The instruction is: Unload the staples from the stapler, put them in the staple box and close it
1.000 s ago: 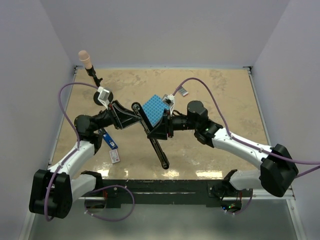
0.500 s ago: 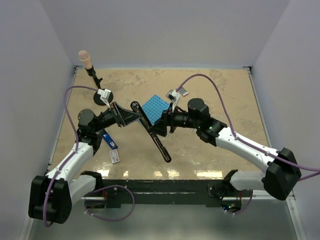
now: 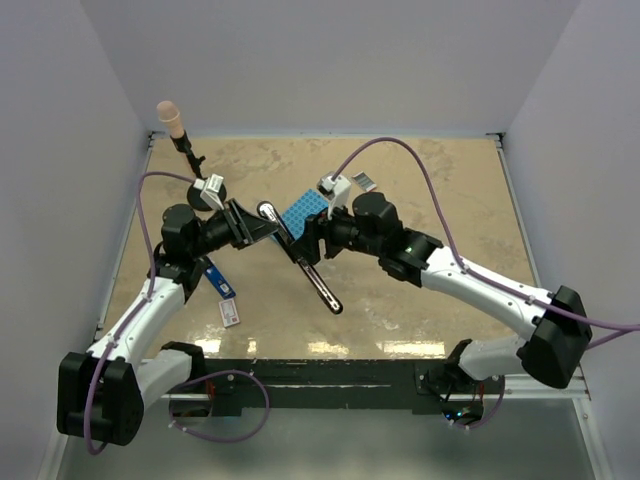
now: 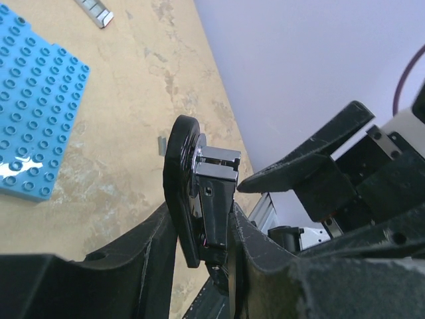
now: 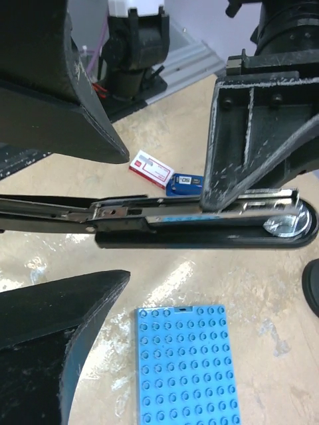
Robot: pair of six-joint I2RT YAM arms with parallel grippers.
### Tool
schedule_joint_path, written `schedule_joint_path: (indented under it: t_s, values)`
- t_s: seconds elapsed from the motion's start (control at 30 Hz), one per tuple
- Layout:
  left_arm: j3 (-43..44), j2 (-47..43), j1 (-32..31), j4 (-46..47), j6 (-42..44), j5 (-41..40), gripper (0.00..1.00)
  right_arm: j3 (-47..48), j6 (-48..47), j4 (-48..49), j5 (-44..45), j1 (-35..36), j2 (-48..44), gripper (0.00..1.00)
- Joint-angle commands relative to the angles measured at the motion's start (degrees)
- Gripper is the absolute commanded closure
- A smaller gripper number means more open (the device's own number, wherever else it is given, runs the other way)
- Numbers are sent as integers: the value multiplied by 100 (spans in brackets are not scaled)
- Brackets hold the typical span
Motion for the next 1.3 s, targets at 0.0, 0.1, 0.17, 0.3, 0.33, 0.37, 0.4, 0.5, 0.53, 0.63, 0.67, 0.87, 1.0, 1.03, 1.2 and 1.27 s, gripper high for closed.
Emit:
schedule_joint_path:
  t_s: [0.0,0.1,0.17,0.3,0.33,0.37,0.4,0.5,0.53,0.63,0.67,0.87,1.0,1.03,1.2,1.27]
  values:
    - [458,69,38,-217,-74,-69,100,559,-386,-250,905,435,323,31]
    - [458,78,38,-244,-118,-95,100,761,-447,-400,1275,611,517,33]
    - [467,78,29,-262,-127,-104,100,841,-518,-505,1442,699,675,35]
    - [546,122,38,-384,-83,-139,100,938,-614,-637,1986,883,825,43]
    - [555,140,38,-402,-74,-148,100,947,-623,-672,2040,936,851,46]
    - [563,140,38,-402,-91,-130,100,947,-658,-681,2075,954,895,47]
    - [563,166,38,-402,-91,-121,100,956,-659,-699,2171,971,913,48]
    - [572,175,38,-402,-118,-121,100,956,-676,-752,2295,1015,957,55]
    - [564,184,29,-402,-109,-121,100,956,-694,-743,2304,1016,966,66]
    - [572,219,38,-359,-92,-51,100,947,-676,-734,2383,1016,966,90]
    - [581,254,29,-350,-22,71,100,938,-667,-717,2401,1016,966,95]
    - [669,456,38,-481,268,309,53,973,-545,-830,2575,1007,1053,100]
    - [669,263,38,-937,567,37,34,1140,-553,-1085,2516,849,1203,100]
    - [678,237,38,-1008,629,2,26,1114,-518,-1085,2454,709,1168,100]
    - [923,166,38,-1788,1208,-270,8,1069,-430,-1418,2382,-20,1019,100]
    - [1081,122,29,-2316,1620,-733,7,1201,-465,-1866,2479,-477,957,100]
